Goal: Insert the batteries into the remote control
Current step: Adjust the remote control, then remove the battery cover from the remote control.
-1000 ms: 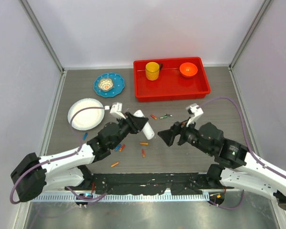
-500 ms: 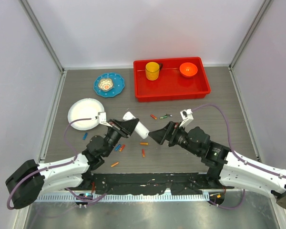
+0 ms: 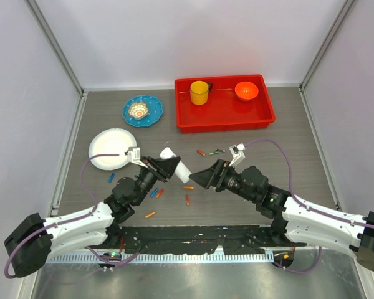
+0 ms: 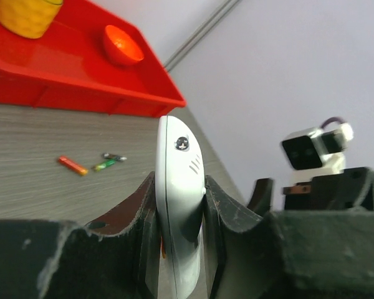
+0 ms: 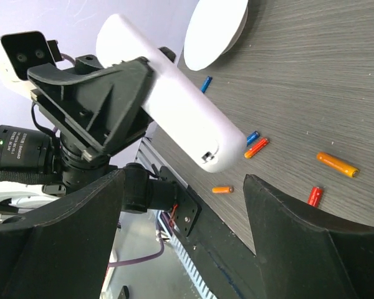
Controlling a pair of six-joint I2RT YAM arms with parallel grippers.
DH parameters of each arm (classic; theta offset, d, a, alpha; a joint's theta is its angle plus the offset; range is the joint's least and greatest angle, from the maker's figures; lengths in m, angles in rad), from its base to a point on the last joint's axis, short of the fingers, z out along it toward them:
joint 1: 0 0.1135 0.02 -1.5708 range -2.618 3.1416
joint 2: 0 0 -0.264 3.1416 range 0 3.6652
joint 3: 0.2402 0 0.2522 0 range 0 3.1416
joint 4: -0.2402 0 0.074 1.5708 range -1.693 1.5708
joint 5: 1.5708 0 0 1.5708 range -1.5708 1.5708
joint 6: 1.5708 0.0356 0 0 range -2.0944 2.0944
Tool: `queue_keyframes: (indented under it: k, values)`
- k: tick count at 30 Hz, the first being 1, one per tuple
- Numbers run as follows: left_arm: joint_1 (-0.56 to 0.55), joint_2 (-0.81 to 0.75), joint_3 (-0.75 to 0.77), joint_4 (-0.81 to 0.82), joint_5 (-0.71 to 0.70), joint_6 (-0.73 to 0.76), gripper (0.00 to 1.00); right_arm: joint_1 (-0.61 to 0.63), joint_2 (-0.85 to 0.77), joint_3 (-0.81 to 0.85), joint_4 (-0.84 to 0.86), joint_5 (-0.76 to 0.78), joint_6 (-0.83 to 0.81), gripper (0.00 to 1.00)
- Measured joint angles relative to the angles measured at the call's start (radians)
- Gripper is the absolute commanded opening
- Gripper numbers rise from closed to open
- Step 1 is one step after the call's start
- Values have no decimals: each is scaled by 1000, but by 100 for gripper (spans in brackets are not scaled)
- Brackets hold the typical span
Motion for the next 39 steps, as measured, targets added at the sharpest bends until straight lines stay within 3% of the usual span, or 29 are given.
queue_keyframes:
  k: [9, 13, 18, 21, 29, 39]
  values:
    - [-3, 186, 6, -10, -144, 164, 0, -10, 20, 1, -40, 77, -31, 75]
    - [-7, 338, -16, 133, -200, 220, 0, -14, 68, 3, -86, 117, -46, 72]
    - [-10, 479, -42, 292, -219, 242, 0, -27, 111, 2, -83, 139, -69, 55]
    - [-13, 536, -43, 344, -223, 246, 0, -53, 152, 2, -64, 124, -75, 53]
    - [-14, 619, -44, 388, -230, 250, 0, -192, 338, -75, 219, -84, 9, 49]
    - [-14, 650, -43, 407, -240, 249, 0, -203, 534, -94, 496, -271, 80, 50]
